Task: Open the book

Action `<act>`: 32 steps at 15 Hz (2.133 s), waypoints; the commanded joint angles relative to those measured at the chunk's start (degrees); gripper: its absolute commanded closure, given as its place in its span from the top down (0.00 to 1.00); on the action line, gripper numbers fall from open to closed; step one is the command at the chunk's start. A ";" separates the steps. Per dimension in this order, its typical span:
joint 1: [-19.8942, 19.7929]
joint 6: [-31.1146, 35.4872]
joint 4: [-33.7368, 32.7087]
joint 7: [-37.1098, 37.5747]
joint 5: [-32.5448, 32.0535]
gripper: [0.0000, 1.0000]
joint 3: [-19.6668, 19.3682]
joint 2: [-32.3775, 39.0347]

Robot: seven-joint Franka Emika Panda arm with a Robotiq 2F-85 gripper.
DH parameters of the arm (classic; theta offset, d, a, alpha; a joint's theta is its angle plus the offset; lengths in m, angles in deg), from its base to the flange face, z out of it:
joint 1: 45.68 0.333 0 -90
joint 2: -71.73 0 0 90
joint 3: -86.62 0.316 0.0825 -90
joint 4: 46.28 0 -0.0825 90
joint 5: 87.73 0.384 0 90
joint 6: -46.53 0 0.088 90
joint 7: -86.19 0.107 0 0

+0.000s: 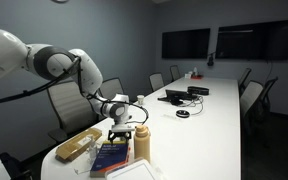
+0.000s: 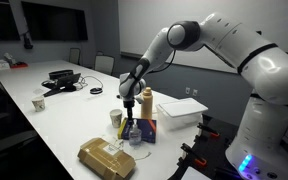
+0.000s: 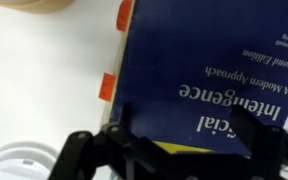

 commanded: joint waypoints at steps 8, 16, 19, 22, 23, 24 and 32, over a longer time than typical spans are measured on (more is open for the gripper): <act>0.30 -5.38 -8.29 2.25 -2.62 1.00 -1.50 4.24; -0.39 -13.49 -14.75 1.03 -1.39 1.00 -0.18 7.85; -0.63 -18.06 -16.69 0.61 -0.56 1.00 0.40 8.88; -1.03 -20.50 -18.82 0.23 0.36 1.00 1.05 9.71; -1.44 -21.61 -19.57 -0.15 0.97 1.00 1.57 9.84; -2.13 -23.12 -20.42 -0.86 1.94 1.00 2.42 10.02; -3.16 -37.57 -27.68 -1.40 6.97 1.00 3.81 10.74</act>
